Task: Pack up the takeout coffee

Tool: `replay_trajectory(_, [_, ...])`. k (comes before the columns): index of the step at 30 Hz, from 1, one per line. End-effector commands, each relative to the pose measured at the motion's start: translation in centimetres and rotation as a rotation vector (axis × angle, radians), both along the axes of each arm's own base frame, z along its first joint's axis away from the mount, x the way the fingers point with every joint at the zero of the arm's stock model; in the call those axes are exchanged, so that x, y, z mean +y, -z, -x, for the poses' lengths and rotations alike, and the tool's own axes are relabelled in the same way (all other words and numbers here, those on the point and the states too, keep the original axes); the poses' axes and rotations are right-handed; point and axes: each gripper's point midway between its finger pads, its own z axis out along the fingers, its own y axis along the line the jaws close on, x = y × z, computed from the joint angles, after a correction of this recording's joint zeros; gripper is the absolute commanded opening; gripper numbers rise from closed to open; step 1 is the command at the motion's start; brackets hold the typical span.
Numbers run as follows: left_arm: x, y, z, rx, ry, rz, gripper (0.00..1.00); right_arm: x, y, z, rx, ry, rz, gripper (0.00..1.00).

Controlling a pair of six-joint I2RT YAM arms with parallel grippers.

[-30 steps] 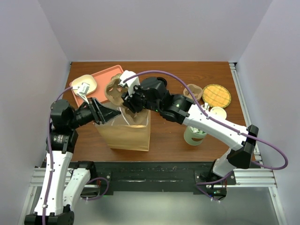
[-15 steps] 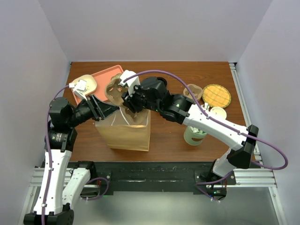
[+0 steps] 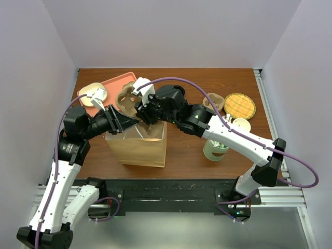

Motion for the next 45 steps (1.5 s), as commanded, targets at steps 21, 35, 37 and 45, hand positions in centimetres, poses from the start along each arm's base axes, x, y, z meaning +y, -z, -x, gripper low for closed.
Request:
replay_trajectory(21, [0.1,-1.6,3.2,-0.042,0.016,-0.003,0.03,0.1,-1.3,-0.2,-0.004,0.014,-0.035,0.32])
replay_trajectory(35, [0.1,-3.4,4.8,-0.157,0.06,-0.022,0.0,0.2,-0.6,-0.4,0.011,0.019,-0.01,0.31])
replay_trajectory(37, [0.1,-3.6,5.1,-0.177,0.071,-0.018,0.0,0.3,-0.6,-0.4,0.013,0.02,-0.011,0.31])
replay_trajectory(45, [0.0,-3.8,5.4,-0.238,0.098,-0.037,0.0,1.1,0.3,1.3,0.017,-0.121,0.038,0.32])
